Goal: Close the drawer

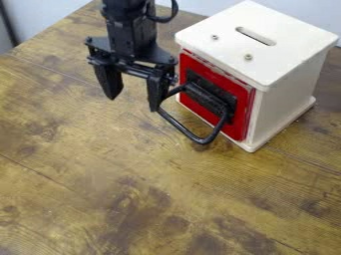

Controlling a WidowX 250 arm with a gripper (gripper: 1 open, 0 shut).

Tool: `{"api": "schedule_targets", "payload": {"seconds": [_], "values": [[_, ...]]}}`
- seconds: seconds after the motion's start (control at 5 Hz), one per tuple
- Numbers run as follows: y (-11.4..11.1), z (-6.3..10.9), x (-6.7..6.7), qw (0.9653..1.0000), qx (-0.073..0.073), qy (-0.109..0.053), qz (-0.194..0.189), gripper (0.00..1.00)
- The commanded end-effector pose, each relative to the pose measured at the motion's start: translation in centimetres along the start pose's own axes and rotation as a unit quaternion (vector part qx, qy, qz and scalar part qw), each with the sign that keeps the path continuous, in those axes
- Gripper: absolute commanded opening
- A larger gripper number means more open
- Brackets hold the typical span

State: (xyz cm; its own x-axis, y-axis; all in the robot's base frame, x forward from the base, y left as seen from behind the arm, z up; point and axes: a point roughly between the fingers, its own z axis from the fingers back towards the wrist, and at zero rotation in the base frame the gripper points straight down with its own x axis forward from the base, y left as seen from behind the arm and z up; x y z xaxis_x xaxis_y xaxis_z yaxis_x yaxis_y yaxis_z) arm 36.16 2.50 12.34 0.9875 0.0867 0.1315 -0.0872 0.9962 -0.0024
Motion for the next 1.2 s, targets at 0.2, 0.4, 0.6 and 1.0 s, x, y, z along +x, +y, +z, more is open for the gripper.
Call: {"api": "schedule_targets", "payload": {"seconds": [0.2,0.4,0.6,1.0], "values": [[0.8,3.2,-0.3,0.9995,0.004,-0.032,0.007,1.00],[1.0,3.1,-0.6,0.9995,0.004,-0.029,0.007,1.00],[1.1,3.0,-0.8,0.9996,0.005,-0.026,0.007,1.00],[1.6,3.4,-1.2,0.9997,0.005,-0.023,0.010,1.00]]}}
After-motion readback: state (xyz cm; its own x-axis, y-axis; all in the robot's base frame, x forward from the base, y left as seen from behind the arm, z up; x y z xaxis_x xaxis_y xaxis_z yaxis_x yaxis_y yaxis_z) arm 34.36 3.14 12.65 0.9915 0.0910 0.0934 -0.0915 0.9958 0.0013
